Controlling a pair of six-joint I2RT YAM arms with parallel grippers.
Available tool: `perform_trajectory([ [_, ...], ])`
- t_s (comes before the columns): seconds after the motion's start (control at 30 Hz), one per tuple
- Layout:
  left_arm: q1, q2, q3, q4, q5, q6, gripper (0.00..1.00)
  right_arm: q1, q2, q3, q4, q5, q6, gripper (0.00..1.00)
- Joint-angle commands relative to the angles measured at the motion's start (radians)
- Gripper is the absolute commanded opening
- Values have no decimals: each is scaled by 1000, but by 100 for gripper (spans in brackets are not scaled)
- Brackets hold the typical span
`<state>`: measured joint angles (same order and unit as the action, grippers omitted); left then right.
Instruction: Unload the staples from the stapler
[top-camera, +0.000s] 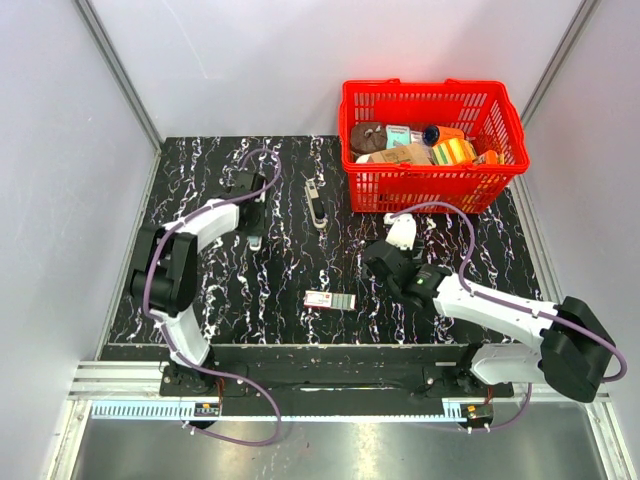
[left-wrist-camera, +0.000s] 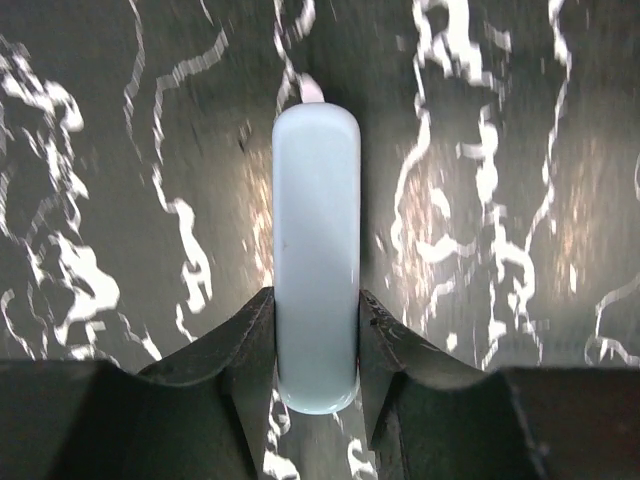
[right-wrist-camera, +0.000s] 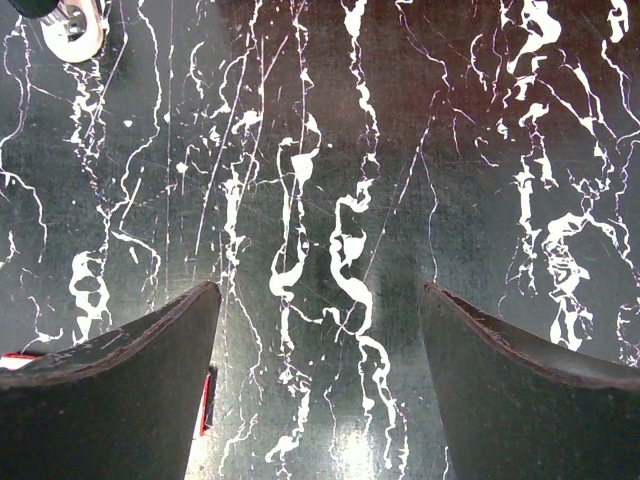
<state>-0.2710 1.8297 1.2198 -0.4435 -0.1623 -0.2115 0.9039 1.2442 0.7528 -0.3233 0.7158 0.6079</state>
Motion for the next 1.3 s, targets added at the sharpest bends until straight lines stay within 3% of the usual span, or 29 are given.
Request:
perform_trajectory([
  [0.0,-37,-144,-109,-60,47,-45,15,10,-11,-15,36,22,18,86],
  [0.13,-54,-217,-189,-28,102,-74,17,10,12,-21,56,14,29,85],
  [0.27,-91,-216,-224,-5,158,-88,26,10,58,8,52,10,26,86],
  [0.37,-99,-219,-226,5,222,-88,44,10,104,57,29,7,20,86],
  [0.43,-100,-236,-227,5,251,-83,70,10,135,91,10,7,21,87],
  [0.47,-100,-247,-226,6,265,-74,91,10,149,105,0,7,24,88],
  [0.5,-100,-260,-224,3,265,-69,99,9,167,124,-17,8,33,89],
  [0.67,-64,-360,-180,-21,231,-48,99,10,270,259,-134,-6,104,94],
  [0.97,251,-469,-28,-194,369,70,99,41,527,620,-220,-206,141,99],
  [1.13,443,-494,-86,-228,552,204,99,84,792,974,-382,-200,196,98],
  [1.27,490,-478,-95,-288,570,293,93,119,1001,1299,-500,-202,207,98],
])
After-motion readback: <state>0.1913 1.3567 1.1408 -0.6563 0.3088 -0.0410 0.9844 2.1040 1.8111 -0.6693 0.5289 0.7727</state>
